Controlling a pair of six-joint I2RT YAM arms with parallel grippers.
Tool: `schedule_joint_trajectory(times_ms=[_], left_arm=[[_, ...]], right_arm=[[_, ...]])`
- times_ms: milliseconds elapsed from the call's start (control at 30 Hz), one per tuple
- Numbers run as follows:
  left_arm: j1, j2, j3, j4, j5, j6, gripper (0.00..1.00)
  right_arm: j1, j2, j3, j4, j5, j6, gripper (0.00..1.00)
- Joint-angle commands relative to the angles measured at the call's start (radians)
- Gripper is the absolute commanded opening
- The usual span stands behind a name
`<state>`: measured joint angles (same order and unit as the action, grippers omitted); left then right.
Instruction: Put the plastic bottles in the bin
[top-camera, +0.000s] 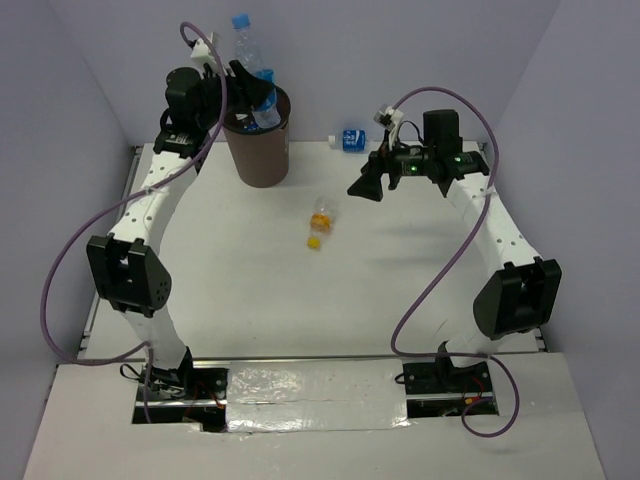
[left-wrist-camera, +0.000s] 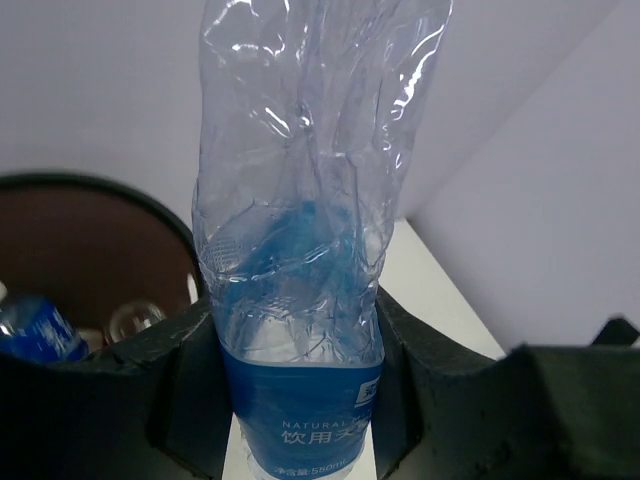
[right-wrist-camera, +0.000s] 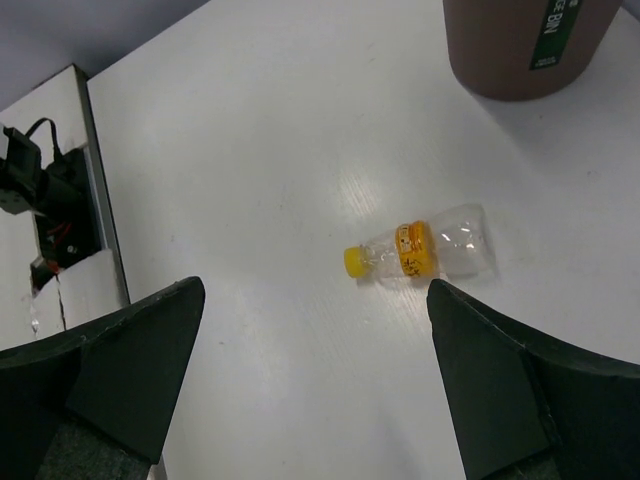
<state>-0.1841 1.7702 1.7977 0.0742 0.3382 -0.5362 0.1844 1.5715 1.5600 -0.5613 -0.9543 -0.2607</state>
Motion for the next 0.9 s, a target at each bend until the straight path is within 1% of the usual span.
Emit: schedule_joint_trajectory(times_ms=[0,33,133,167,233,267,300,333,400,433,500,567,600,667,700,733,833,867], left_arm=[[0.034,0.073,0.058,0.137,-0.017,-0.01,0.49],[0.038,0.101,0.066,0.191,-0.03,-0.005,0.5],[0.044,0.164,0.101,0.257,-0.102,0.057,0.55],[0.044,0.184,0.121,0.257,-0.148,0.08,0.6],[0.044,0.248,0.194,0.236,-0.188,0.099,0.66],[0.044,0.27,0.221,0.231,-0.198,0.104,0.72],[0.046,0.311,0.244,0.228,-0.217,0.111,0.74],[0.044,0.33,0.288,0.213,-0.226,0.108,0.83],[0.044,0.369,0.324,0.194,-0.261,0.105,0.92],[0.044,0.376,0.34,0.184,-0.265,0.102,0.98],[0.044,0.379,0.338,0.177,-0.272,0.104,0.99],[0.044,0.37,0.33,0.168,-0.269,0.11,0.99],[0.044,0.354,0.315,0.167,-0.266,0.113,0.99],[0.044,0.322,0.298,0.167,-0.26,0.123,0.99],[0.044,0.31,0.289,0.162,-0.258,0.128,0.99],[0.044,0.296,0.284,0.156,-0.254,0.145,0.99],[0.044,0.236,0.263,0.127,-0.252,0.176,1.0],[0.044,0.197,0.25,0.121,-0.254,0.183,0.99]], right_arm=[[0.003,-0.027,-0.028,0.041,-0.012,-0.057,1.0],[0.003,-0.028,-0.038,0.041,-0.009,-0.061,1.0],[0.004,-0.028,-0.058,0.055,0.017,-0.069,1.0],[0.006,-0.027,-0.061,0.058,0.029,-0.063,1.0],[0.007,-0.024,-0.072,0.07,0.045,-0.049,1.0],[0.012,-0.021,-0.075,0.072,0.051,-0.035,1.0],[0.015,-0.019,-0.086,0.08,0.063,-0.029,1.0],[0.02,-0.018,-0.093,0.087,0.078,-0.006,1.0],[0.044,-0.015,-0.109,0.095,0.147,0.009,1.0],[0.07,-0.01,-0.113,0.098,0.175,0.03,1.0],[0.093,0.004,-0.12,0.109,0.271,0.072,1.0],[0.125,0.033,-0.118,0.118,0.319,0.139,0.99],[0.135,0.047,-0.114,0.127,0.384,0.178,1.0],[0.159,0.102,-0.086,0.121,0.429,0.268,1.0],[0.17,0.125,-0.072,0.117,0.509,0.373,1.0],[0.176,0.178,-0.057,0.106,0.538,0.414,1.0],[0.201,0.275,0.05,0.019,0.655,0.541,1.0],[0.207,0.348,0.119,-0.008,0.673,0.563,1.0]])
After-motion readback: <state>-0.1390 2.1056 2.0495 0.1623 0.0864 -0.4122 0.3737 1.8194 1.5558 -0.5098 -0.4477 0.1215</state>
